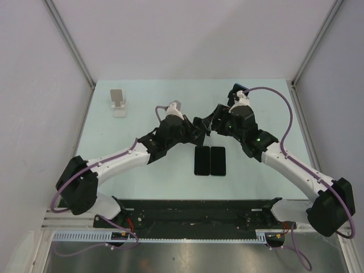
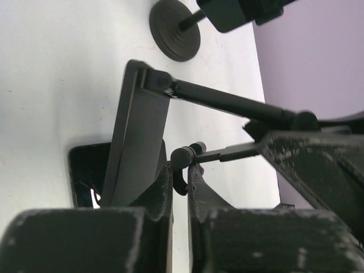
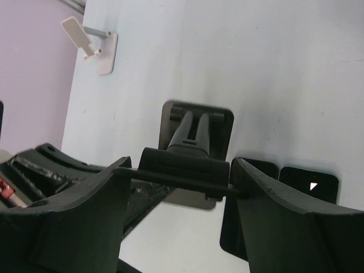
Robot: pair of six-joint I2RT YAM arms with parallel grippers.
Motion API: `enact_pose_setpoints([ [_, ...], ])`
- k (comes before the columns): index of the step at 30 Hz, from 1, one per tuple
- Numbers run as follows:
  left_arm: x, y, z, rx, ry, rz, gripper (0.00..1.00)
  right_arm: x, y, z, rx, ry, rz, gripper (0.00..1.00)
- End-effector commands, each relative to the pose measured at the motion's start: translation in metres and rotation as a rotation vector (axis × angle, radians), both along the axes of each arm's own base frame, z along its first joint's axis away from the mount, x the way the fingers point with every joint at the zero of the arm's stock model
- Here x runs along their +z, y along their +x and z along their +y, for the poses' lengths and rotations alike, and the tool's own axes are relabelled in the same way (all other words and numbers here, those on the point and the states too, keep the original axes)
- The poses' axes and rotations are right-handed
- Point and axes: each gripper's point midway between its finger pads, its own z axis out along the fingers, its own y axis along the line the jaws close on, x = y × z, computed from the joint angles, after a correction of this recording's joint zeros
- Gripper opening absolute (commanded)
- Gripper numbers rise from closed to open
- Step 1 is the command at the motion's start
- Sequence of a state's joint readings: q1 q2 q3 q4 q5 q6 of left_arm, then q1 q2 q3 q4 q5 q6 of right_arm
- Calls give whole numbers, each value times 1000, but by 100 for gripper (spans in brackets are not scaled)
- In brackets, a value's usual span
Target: Remove the phone from the phone stand
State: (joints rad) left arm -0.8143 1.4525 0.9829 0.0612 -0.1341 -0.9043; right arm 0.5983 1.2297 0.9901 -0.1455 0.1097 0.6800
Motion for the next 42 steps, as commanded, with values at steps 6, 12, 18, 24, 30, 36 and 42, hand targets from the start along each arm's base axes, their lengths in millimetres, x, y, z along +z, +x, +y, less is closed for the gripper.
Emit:
enact_pose_setpoints([
  [6, 8, 14, 40, 120, -57, 3, 0, 29, 4, 9, 23, 19, -75, 13],
  [12, 1, 21, 66, 182, -86, 35, 0, 34, 3, 15, 74, 11, -112, 63],
  [18, -10, 38, 95, 248, -124, 87, 0, 45, -1, 14, 122, -22, -172, 91],
  [24, -12, 63, 120, 285, -160, 119, 0, 48, -3, -6, 109, -89, -198, 96],
  [30, -17, 107, 161, 338, -193, 163, 0, 36, 0, -35, 61, -158, -154, 96],
  [36, -32, 152, 201, 363, -211, 207, 0, 26, 2, -59, 14, -204, -133, 96],
  [42, -61, 187, 236, 372, -234, 274, 0, 18, 3, -72, -11, -212, -115, 95],
])
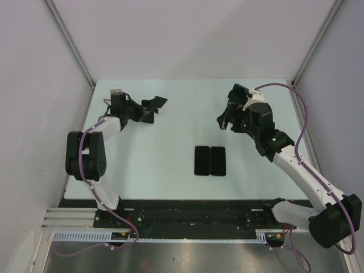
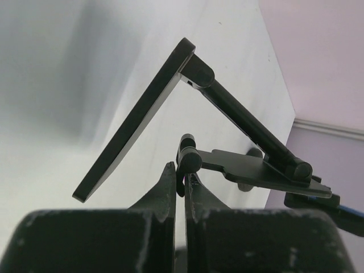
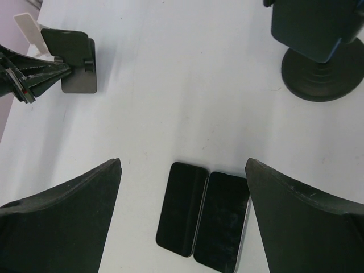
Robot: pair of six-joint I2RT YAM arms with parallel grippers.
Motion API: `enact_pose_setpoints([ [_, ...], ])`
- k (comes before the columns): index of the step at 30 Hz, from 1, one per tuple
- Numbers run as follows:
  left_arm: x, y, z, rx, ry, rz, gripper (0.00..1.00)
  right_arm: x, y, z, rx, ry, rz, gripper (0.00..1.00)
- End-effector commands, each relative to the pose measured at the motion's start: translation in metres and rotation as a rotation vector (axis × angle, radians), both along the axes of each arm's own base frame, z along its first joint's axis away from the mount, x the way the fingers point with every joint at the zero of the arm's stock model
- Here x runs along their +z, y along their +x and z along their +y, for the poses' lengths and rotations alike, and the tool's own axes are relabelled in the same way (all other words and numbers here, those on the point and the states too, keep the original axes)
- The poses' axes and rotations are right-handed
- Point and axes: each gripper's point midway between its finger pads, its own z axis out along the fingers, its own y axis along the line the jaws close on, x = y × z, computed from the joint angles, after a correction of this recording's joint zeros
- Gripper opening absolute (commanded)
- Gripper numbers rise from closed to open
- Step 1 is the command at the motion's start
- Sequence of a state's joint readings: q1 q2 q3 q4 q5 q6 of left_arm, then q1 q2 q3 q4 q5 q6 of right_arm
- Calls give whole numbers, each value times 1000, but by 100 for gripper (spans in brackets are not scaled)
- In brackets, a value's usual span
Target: Remove the phone from the phone stand
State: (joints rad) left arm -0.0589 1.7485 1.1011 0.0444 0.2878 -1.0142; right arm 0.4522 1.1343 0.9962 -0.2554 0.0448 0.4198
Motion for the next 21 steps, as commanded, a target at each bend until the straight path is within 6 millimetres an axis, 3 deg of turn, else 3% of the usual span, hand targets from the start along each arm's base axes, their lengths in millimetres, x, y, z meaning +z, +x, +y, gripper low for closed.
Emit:
enact_pose_setpoints([
  [1, 15, 31, 22, -36, -41, -67, 0, 9, 0, -13, -26, -11, -34, 95],
  [11, -12, 64, 63, -22, -113, -24, 0, -3, 3, -25, -65, -23, -5, 95],
  [16, -26, 73, 75, -33, -131, -13, 2, -8, 5, -27, -76, -23, 6, 95],
  [21, -35, 76, 83, -35, -118, -6, 19, -12, 6, -26, -75, -24, 19, 95],
])
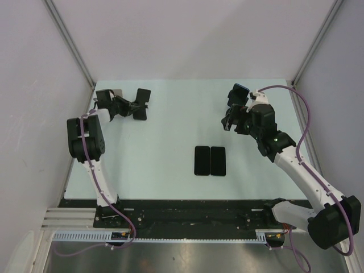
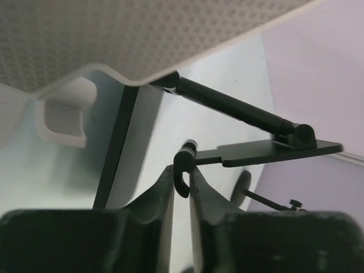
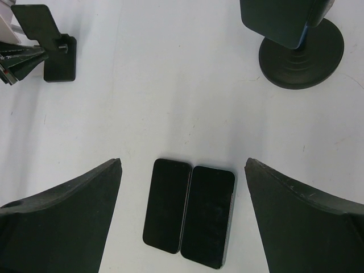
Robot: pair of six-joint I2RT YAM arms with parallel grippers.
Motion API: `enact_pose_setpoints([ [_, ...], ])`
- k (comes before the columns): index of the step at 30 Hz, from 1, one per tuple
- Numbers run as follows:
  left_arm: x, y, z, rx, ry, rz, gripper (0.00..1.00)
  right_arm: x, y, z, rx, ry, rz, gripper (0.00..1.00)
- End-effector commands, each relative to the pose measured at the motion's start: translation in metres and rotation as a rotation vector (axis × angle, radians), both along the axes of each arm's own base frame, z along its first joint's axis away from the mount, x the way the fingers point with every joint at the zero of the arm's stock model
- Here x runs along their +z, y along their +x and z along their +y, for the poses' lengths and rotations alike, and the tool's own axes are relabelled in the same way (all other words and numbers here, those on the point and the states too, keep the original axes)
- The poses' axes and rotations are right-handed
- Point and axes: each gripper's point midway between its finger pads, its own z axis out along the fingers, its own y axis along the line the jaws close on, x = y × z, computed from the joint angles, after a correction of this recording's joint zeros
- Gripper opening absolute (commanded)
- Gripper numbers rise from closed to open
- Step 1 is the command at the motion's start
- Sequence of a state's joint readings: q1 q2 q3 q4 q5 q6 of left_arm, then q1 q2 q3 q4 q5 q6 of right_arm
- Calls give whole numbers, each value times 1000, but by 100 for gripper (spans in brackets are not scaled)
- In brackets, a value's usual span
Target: Remove the phone from the phone stand
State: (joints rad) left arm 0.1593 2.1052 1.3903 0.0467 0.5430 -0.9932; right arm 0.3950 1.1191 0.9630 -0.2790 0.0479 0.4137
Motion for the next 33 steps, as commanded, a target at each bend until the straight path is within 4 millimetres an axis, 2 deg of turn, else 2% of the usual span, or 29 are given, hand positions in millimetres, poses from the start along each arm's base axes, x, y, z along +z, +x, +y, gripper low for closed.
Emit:
enact_pose_setpoints([
  [1, 7, 8, 9, -32, 29, -58, 26, 3, 4, -2, -15, 0, -14, 95],
  [4, 4, 7, 14, -27, 43, -52, 38, 1, 4, -1, -14, 4, -10, 95],
  [6, 3, 5, 15, -29, 47, -48, 42, 0, 3, -1, -11, 4, -6, 95],
  [12, 15, 0, 23, -24, 119, -68, 58, -1, 1, -2, -12, 4, -3, 95],
  [13, 12, -5, 24, -26, 130, -48, 64, -2, 0, -2, -10, 3, 0, 95],
  [14, 24, -8, 23, -25, 143, -65, 67, 0, -1, -1, -9, 7, -5, 95],
  [15, 22, -12, 25, -13, 163, -56, 70, 0, -1, -2, -12, 6, -7, 95],
  [17, 39, -18, 24, -14, 209, -86, 76, -1, -2, -3, -13, 4, -6, 95],
  [18, 39, -24, 26, 1, 240, -78, 78, 0, -3, -4, -16, 4, -10, 95],
  [19, 39, -29, 21, -16, 274, -80, 83, -2, -4, -4, -17, 1, -6, 95],
  [20, 53, -33, 19, -13, 307, -105, 86, -2, -3, -5, -18, -3, -9, 95],
  [22, 49, -43, 10, -31, 404, -97, 89, -4, -5, -6, -21, -5, -7, 95],
  [24, 59, -50, 1, -48, 486, -126, 91, -5, -5, -8, -24, -9, -7, 95],
  [27, 60, -56, -22, -114, 672, -157, 94, -5, -6, -8, -22, -10, -6, 95],
  [28, 58, -60, -39, -179, 735, -173, 96, -6, -6, -7, -20, -11, -6, 95],
  [29, 56, -59, -39, -173, 790, -167, 96, -6, -6, -8, -20, -11, -6, 95],
  [30, 55, -58, -46, -193, 811, -173, 97, -6, -6, -8, -20, -11, -4, 95],
  [31, 46, -60, -56, -233, 830, -165, 98, -6, -6, -8, -19, -13, -4, 95],
  [33, 39, -58, -64, -253, 847, -157, 98, -6, -6, -8, -21, -13, -5, 95],
])
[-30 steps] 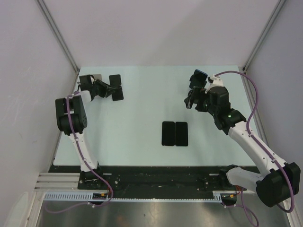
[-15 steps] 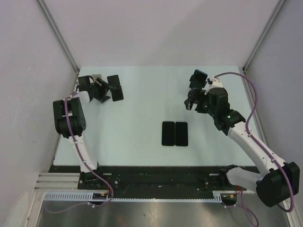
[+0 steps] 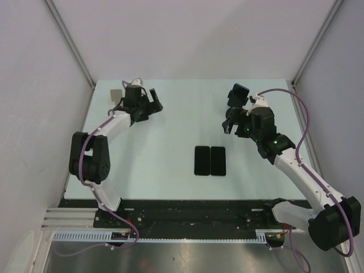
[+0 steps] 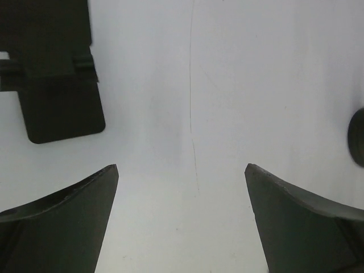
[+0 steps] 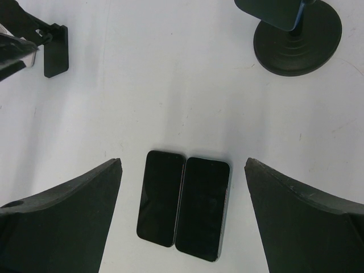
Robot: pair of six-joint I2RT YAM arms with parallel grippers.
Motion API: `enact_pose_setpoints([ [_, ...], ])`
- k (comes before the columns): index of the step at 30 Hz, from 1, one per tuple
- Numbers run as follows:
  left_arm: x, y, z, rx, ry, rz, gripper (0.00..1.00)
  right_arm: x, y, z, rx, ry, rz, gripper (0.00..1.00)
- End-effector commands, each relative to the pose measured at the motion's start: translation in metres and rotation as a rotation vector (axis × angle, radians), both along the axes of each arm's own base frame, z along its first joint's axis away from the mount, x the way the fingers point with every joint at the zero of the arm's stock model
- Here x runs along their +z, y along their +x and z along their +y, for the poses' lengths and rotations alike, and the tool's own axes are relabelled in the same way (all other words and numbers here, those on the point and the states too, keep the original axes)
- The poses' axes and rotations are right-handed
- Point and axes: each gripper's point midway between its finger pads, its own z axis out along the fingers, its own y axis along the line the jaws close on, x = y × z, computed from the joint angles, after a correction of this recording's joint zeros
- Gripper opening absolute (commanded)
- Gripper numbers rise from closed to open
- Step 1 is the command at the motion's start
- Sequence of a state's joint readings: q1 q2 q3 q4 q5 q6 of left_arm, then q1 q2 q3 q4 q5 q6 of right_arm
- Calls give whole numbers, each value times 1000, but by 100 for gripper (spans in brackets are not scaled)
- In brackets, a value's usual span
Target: Remove the phone from the phone stand
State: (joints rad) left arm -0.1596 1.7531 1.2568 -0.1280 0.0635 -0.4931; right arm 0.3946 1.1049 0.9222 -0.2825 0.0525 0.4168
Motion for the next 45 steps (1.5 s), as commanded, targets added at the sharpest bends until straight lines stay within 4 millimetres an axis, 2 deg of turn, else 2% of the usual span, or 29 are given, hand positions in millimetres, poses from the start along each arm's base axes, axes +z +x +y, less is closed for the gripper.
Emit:
enact_pose_setpoints([
  [1, -27, 0, 2, -28, 203, 40, 98, 8, -1, -5, -15, -5, -32, 95],
  [3, -32, 5, -1, -33, 231, 44, 99, 8, -1, -6, -18, -7, -31, 95],
  [4, -45, 4, -5, -48, 250, 70, 99, 7, -1, -7, -21, -10, -27, 95],
  [7, -57, 9, -6, -50, 267, 95, 100, 6, -2, -9, -28, -14, -25, 95],
  [8, -66, 10, -5, -49, 277, 113, 99, 7, -2, -9, -28, -16, -28, 95],
  [18, -87, 31, 4, -19, 336, 162, 100, 4, 0, -13, -50, -22, -21, 95],
  [27, -85, 52, 24, 63, 299, 184, 100, 1, -1, -14, -66, -24, -9, 95],
  [32, -84, 55, 34, 96, 295, 196, 100, 3, -3, -15, -74, -14, -10, 95],
  [36, -75, 52, 35, 84, 326, 184, 100, 3, -5, -16, -81, -20, -7, 95],
  [39, -62, 43, 23, 35, 387, 157, 100, 2, -6, -18, -88, -20, -6, 95],
  [42, -56, 32, 25, 16, 493, 147, 99, 2, -8, -19, -93, -21, -5, 94],
  [43, -54, 29, 30, 30, 532, 150, 99, 3, -8, -19, -93, -20, -8, 95],
  [45, -57, 24, 33, 8, 586, 159, 97, 3, -9, -20, -94, -21, -9, 95],
])
